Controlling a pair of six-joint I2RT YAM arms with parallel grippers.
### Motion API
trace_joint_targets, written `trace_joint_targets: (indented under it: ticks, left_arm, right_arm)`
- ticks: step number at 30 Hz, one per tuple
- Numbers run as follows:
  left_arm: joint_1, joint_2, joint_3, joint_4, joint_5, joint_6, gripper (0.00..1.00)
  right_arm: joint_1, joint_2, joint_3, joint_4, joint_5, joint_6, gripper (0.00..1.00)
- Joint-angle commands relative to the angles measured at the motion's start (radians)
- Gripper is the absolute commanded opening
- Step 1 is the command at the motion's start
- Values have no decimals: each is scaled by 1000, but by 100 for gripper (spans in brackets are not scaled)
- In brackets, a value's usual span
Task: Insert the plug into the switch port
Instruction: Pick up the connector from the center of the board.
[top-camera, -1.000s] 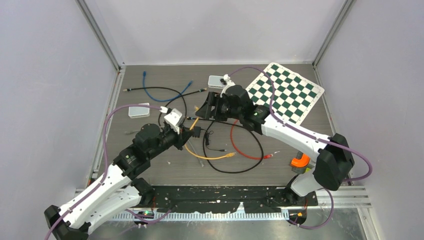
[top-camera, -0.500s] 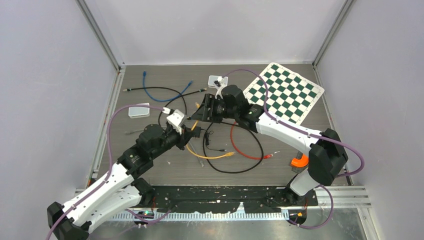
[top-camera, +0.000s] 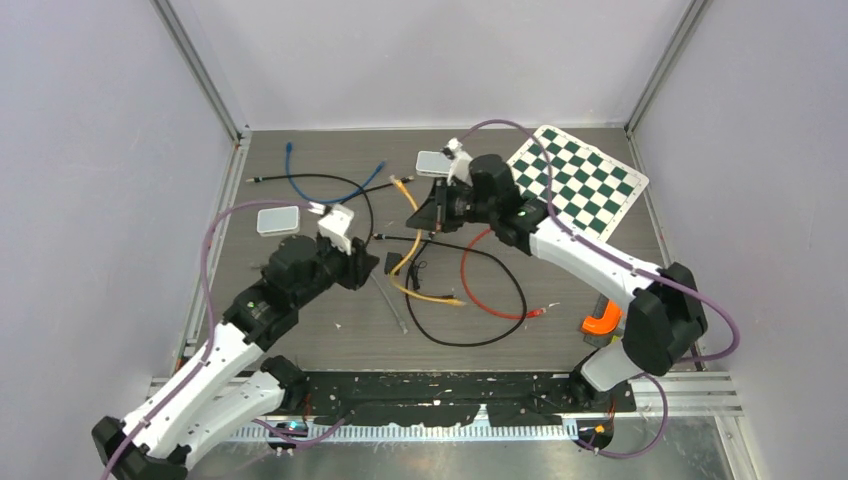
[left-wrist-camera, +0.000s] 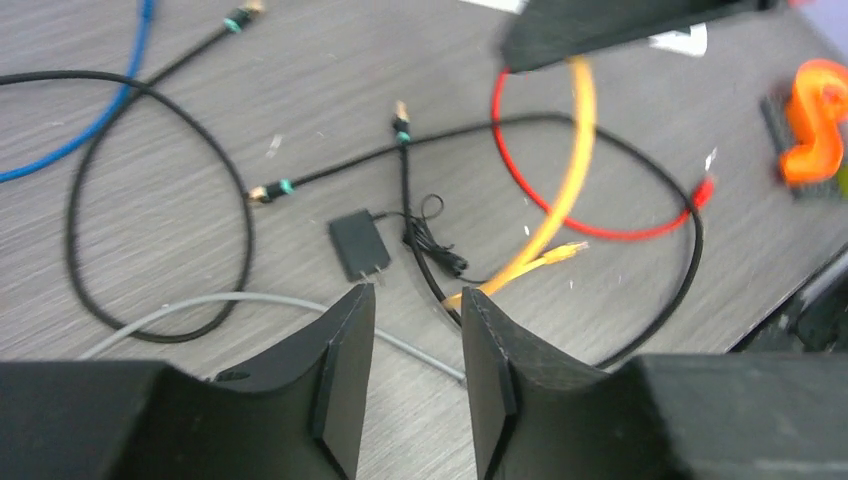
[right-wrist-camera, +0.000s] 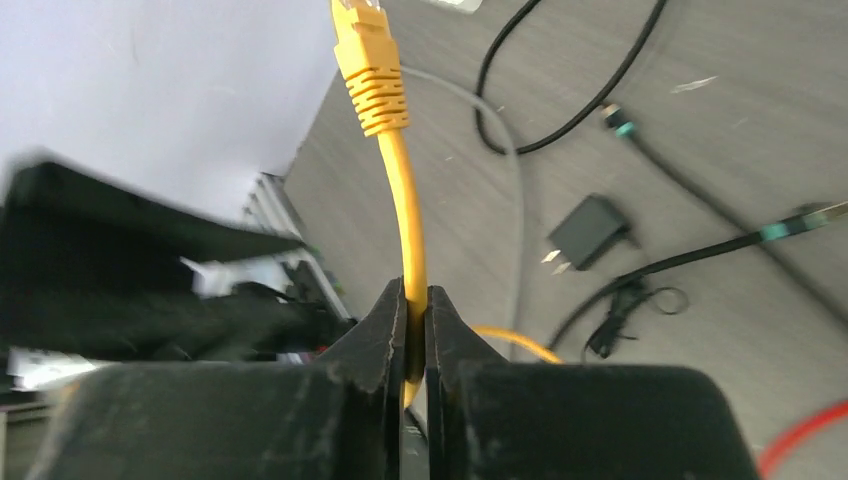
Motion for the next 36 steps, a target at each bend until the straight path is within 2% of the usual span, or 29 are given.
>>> trace_joint_targets:
  ticks: [1,4,8,11,17,22,29,36]
  left_arm:
    - [176,-44,171,-153,157,-88,43]
    - [242,-61,229,-155,270,-153,71]
    - [264,-9,311,-146,434,-207,78]
    - [264,34,357,-127,534,-254,77]
    - [267,67,360,-91,577,-310,77]
    - [269,79,280,87,724,-389,75]
    - [269,150,257,141,833,-432,61]
    - [269,169,250,205,865,-498,55]
  right_arm:
    - [-58,-153,13,-109,-147,-390,5]
    - [-61,-187,8,-207,-188,-523,5]
    - [-59,-233,-13,-266,-248,-632,5]
    - [-59,-271,-42,-262,-272,-673,5]
    - [-48,-335,-105,-244,-297,-715,5]
    - [-18,-418,-194,-153,-297,-750,5]
    - [24,-470,-221,-127,-251,-752,5]
    - [45,-467,-215,-144,-215,-742,5]
